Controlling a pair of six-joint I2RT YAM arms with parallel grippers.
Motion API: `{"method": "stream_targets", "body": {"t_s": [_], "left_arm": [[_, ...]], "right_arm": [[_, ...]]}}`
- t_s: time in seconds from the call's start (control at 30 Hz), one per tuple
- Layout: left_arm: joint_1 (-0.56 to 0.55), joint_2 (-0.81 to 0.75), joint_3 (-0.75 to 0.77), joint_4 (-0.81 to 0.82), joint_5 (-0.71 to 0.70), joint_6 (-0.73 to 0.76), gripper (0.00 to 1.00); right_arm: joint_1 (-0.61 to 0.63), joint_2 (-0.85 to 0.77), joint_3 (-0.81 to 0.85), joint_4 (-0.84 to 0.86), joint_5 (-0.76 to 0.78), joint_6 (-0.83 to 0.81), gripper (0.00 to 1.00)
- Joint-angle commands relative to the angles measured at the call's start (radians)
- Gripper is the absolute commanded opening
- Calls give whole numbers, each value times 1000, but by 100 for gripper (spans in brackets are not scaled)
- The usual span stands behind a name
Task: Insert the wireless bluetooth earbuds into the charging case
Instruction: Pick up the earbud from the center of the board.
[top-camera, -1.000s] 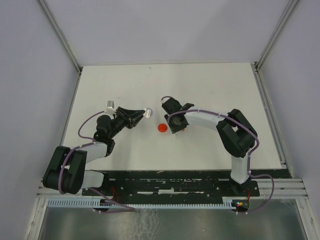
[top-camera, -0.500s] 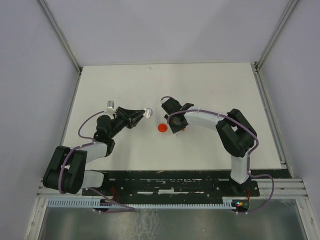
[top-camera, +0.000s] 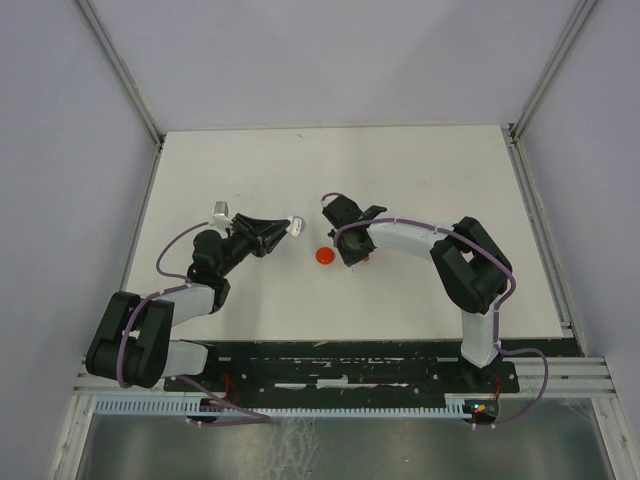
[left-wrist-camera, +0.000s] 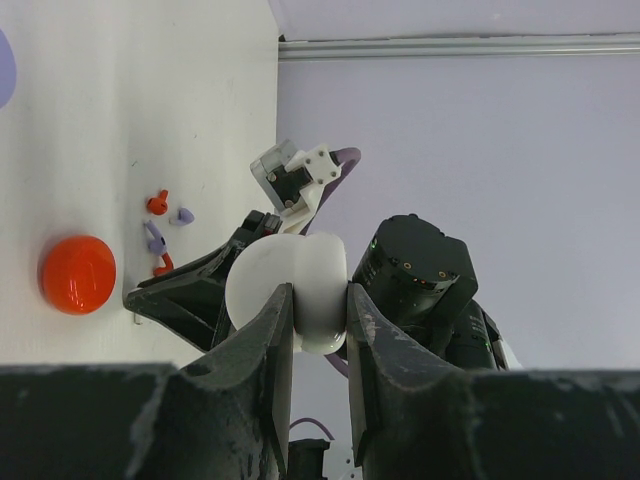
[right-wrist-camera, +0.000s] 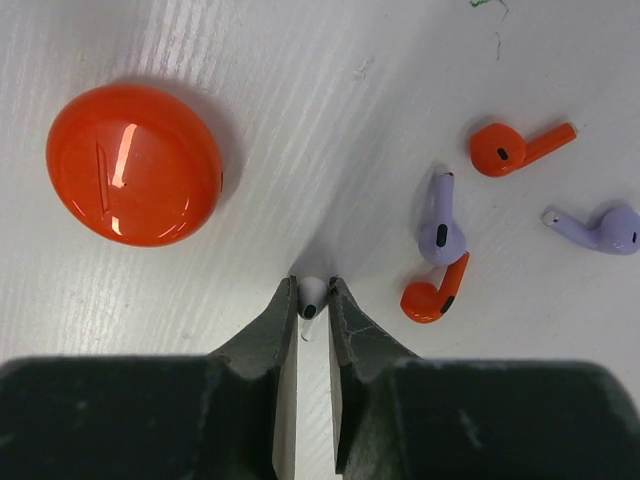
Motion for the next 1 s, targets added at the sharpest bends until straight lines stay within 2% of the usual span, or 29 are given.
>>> {"method": "stream_targets", "body": {"t_s": [0.0,0.1,0.23,0.33,0.5,0.7,0.83,0.97], "left_arm": [[4,5,14,63,3,37,3],[5,9,15,62,3,40,3],[6,21,14,68,8,40,3],[5,27,15,74,11,36,3],[5,33,16,76,12,38,3],[5,64,18,107,16,27,3],[-1,87,18,132,20,14,3],[-18,113,19,168,19,-9,3]], "right_arm": [[2,-16,39,0,33,4,13],[2,-43,42,28,82,-14,5],[-4,-106,43,104,122,-35,1],[-5,-186,2,234,140,-65,1],[-4,-407,-207,543,181,-105,1],[-4,-638,-542,1026,140,-178,2],[-3,-693,-697,1243,87,-230,2],[2,-664,-798,1458,17,-288,2]]}}
